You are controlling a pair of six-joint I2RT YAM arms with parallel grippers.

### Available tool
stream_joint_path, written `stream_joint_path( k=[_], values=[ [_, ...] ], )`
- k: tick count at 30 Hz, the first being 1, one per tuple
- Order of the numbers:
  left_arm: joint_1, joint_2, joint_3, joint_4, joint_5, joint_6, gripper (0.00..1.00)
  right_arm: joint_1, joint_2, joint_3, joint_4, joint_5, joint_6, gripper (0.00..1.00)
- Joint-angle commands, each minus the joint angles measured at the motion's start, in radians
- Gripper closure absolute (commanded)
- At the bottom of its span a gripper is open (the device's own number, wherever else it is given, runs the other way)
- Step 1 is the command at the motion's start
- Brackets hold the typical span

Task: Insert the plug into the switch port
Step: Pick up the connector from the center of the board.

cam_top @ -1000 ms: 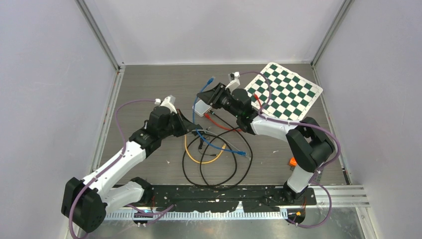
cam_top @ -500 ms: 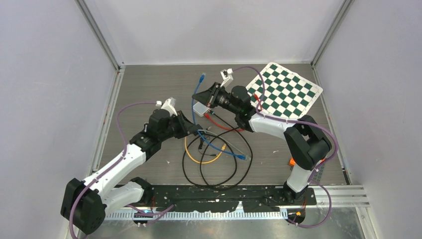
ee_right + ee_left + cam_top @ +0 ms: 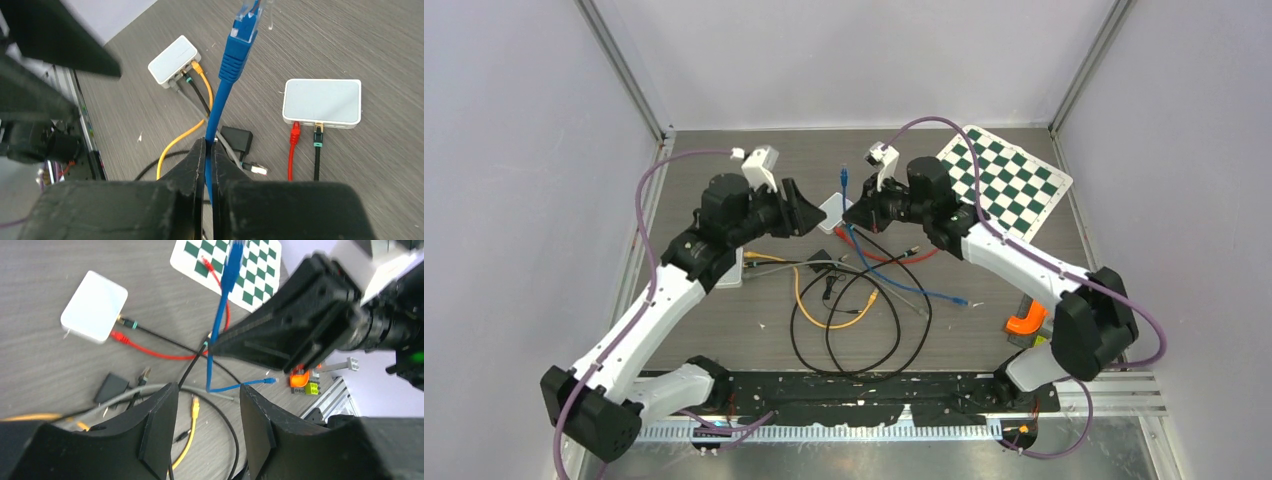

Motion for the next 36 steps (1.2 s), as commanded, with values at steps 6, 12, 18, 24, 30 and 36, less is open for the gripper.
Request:
stream_joint_path(
  k=[6, 12, 18, 24, 30, 36],
  values=[
    [0.021, 0.188, 0.258, -0.032, 0.188, 0.068, 0.48, 0.022, -0.165, -0.048, -0.158, -0.024, -0.237, 0.95],
    [0.022, 0.268, 0.324, -0.021, 0.229, 0.049, 0.48, 0.033, -0.188, -0.073, -0.173, -0.009, -0.25, 0.95],
    [0.022, 0.337, 0.341, 0.002, 0.283, 0.025, 0.5, 0.049, -0.194, -0.091, -0.169, 0.016, -0.243, 0.95],
    [0.022, 0.388, 0.363, 0.006, 0.289, 0.022, 0.57, 0.059, -0.196, -0.095, -0.168, 0.024, -0.244, 0.95],
    [0.022, 0.408, 0.377, -0.006, 0.293, 0.029, 0.71, 0.065, -0.2, -0.104, -0.18, 0.042, -0.258, 0.95],
    [0.024, 0.407, 0.374, -0.011, 0.347, 0.041, 1.0, 0.064, -0.195, -0.092, -0.209, 0.098, -0.277, 0.89]
  ],
)
